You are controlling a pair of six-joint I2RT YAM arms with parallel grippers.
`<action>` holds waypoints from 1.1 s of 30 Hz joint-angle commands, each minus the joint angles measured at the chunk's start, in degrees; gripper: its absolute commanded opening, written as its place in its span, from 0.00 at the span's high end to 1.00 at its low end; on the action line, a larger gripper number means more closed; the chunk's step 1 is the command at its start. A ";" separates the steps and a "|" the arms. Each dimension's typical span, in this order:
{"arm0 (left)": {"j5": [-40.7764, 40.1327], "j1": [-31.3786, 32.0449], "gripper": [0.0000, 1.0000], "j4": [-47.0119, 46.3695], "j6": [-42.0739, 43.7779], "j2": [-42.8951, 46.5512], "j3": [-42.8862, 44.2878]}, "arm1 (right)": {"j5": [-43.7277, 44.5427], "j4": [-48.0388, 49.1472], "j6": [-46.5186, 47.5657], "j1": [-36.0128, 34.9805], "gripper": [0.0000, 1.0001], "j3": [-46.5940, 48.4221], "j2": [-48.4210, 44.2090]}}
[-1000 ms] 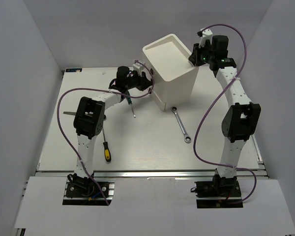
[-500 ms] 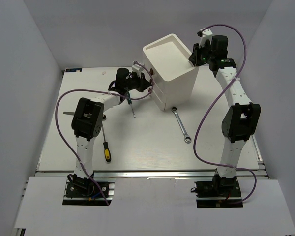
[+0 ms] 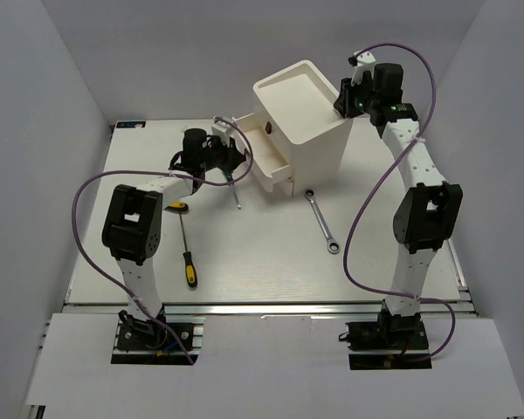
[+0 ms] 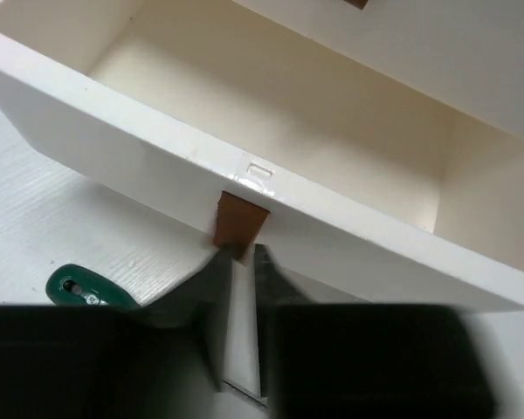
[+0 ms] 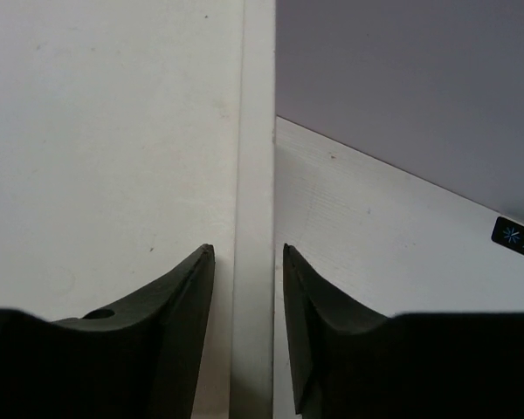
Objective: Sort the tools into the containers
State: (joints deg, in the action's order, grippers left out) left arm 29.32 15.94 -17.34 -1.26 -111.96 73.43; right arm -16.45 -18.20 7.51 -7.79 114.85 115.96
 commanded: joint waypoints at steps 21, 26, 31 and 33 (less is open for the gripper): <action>-12.09 -5.48 0.39 20.58 -22.71 15.01 3.48 | -8.33 -8.61 8.05 4.71 0.11 2.40 -3.99; -16.11 -7.68 0.31 28.22 -26.69 23.69 -1.60 | -13.07 -7.73 8.57 11.39 0.11 0.38 -7.67; -27.72 -7.95 0.08 33.86 -34.24 32.76 -7.24 | -21.16 -5.02 15.41 14.91 0.11 -6.97 -14.70; -31.60 -8.38 0.07 36.58 -37.48 36.61 -9.69 | -29.11 -1.94 21.54 14.82 0.11 -12.86 -21.17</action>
State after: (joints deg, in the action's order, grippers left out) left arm 6.24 7.90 12.93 -32.01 -80.88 66.50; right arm -33.95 -23.49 20.03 7.92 107.13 103.28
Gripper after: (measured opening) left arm 0.922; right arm 0.895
